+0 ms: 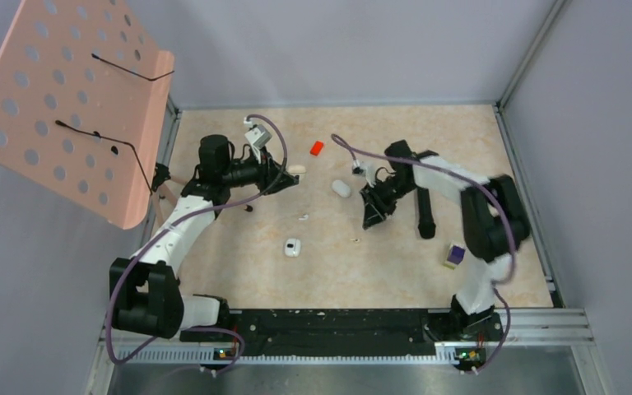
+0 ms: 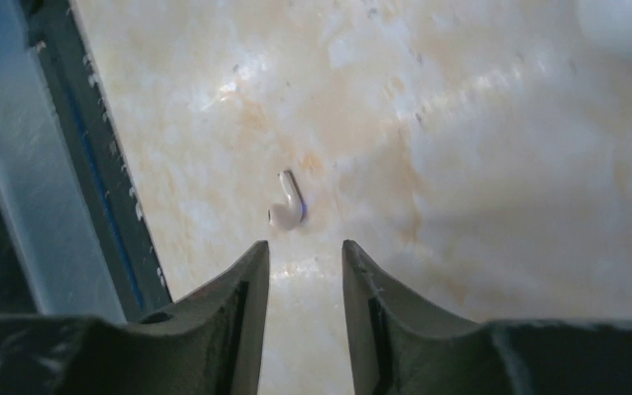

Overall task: Insert the wireless bluetooth earbuds into the charging case
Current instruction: Place the earbud at the center of the board, then open the charging case.

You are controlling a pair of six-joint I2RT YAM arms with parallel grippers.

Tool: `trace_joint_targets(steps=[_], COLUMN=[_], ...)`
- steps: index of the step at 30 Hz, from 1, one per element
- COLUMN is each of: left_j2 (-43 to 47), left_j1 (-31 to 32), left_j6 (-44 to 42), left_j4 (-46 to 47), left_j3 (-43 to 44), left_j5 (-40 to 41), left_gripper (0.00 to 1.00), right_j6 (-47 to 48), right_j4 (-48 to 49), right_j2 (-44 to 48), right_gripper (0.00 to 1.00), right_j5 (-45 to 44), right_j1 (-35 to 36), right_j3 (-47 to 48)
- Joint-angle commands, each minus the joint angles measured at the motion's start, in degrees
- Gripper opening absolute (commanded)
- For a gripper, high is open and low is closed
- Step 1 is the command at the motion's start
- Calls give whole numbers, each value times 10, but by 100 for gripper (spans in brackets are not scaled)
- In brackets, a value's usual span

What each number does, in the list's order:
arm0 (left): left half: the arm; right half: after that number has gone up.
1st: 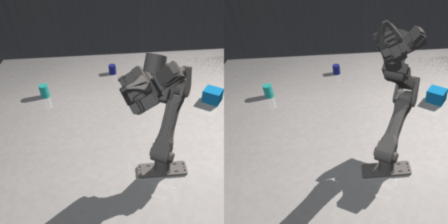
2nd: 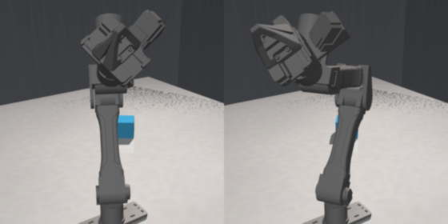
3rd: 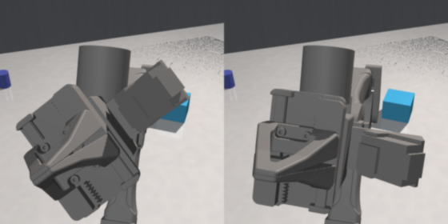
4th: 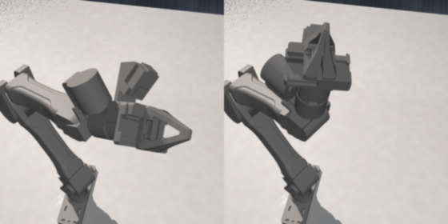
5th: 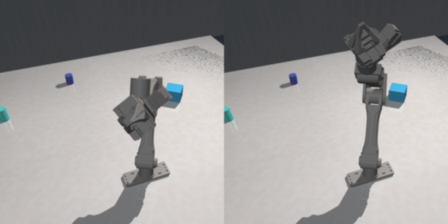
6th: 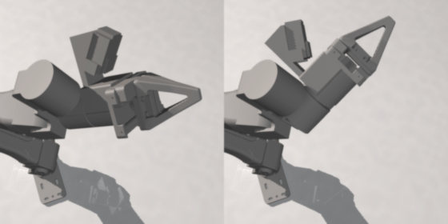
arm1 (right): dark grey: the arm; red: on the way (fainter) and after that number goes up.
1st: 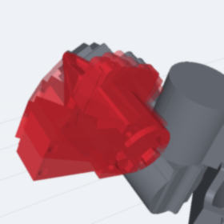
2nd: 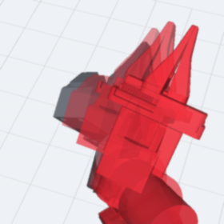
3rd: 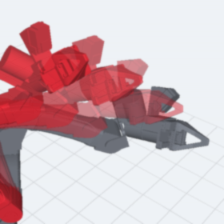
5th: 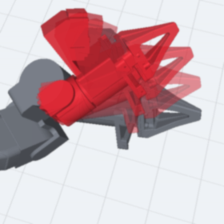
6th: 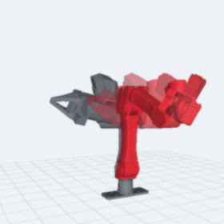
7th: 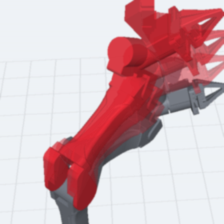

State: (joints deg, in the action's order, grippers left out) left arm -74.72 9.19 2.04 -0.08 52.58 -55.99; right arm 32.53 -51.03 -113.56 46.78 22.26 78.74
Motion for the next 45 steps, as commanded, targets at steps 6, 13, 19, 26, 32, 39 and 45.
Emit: trace_joint_targets(steps=[6, 13, 19, 26, 32, 39, 45], left_j2=[29, 31, 41, 43, 12, 3, 13], left_j1=[0, 0, -3, -4, 11, 32, 47], left_j6=[44, 86, 123, 101, -10, -141, -191], left_j4=[92, 144, 144, 163, 105, -21, -56], left_j3=[-16, -34, -54, -101, -58, -8, -2], left_j5=[24, 8, 18, -77, -138, -162, -173], left_gripper=[0, 0, 0, 0, 0, 0, 0], right_j6=[-254, -302, -341, -275, -276, -347, -355], right_j4=[530, 553, 562, 490, 444, 496, 496], right_j2=[417, 415, 395, 377, 299, 253, 237], right_gripper=[48, 46, 49, 58, 62, 62, 61], right_j5=[-268, -325, -364, -146, -69, -2, 3], right_j1=[120, 167, 184, 157, 146, 143, 141], right_j3=[-354, -412, -413, -242, -125, -92, -77])
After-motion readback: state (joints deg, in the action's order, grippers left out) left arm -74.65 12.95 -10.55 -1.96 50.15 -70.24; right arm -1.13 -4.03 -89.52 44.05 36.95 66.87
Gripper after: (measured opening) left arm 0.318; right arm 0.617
